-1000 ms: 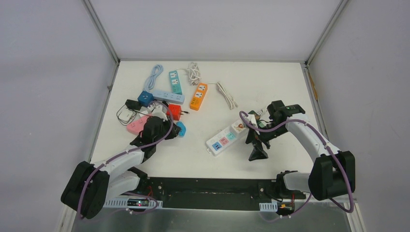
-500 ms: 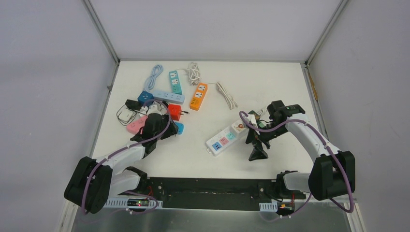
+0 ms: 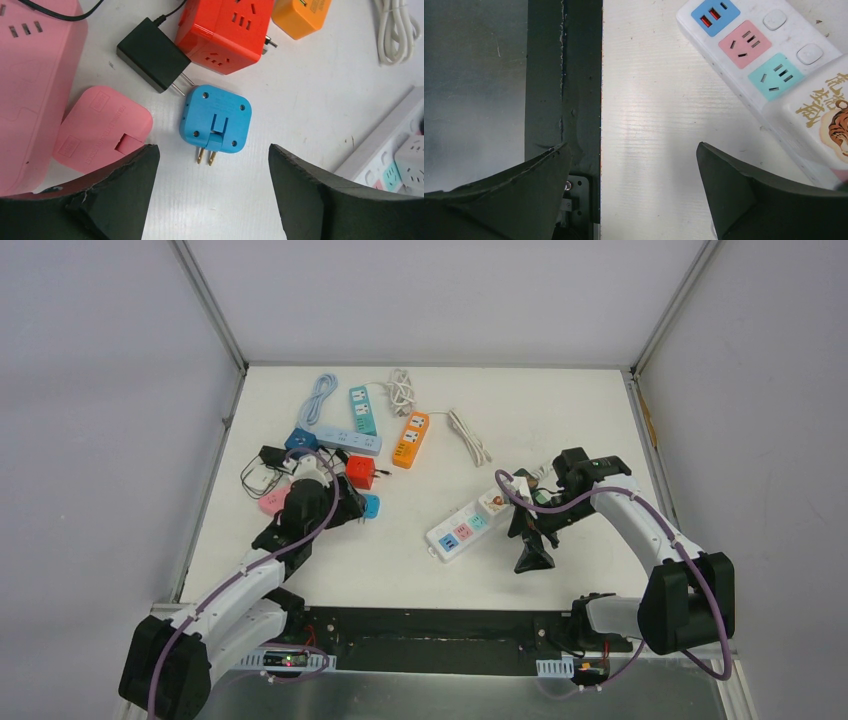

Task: Pull the plug off the socket
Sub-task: Place the plug at the center of the board.

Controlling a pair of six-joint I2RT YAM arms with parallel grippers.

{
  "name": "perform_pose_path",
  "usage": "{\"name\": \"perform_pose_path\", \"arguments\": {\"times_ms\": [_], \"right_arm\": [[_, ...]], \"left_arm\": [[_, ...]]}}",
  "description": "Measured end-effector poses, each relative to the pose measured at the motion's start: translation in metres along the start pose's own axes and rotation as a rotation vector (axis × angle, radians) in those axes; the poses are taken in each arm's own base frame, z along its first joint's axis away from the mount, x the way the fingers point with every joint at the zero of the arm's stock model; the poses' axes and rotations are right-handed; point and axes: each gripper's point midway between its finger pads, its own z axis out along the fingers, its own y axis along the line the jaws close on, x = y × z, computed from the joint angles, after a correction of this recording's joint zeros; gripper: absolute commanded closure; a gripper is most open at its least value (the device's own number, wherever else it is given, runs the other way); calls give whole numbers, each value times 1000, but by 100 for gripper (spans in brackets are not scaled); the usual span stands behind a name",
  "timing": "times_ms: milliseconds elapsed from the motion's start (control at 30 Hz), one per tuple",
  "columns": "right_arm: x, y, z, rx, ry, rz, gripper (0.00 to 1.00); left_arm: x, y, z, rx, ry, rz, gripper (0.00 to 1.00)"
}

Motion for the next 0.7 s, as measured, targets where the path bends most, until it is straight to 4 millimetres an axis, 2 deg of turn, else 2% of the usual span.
{"name": "perform_pose_path", "arguments": {"times_ms": [367, 467, 600, 700], "right_arm": [[0, 0, 0, 3, -1, -1, 0], [0, 0, -1, 4, -2, -1, 0], [0, 0, -1, 5, -2, -1, 0], [0, 0, -1, 6, -2, -1, 0]], "left_arm": [[19, -24, -11, 149, 111, 15, 16], [25, -33, -15, 202, 147, 15, 12], [29, -50, -22, 296, 181, 16, 1], [29, -61, -26, 362, 191, 14, 1]]}}
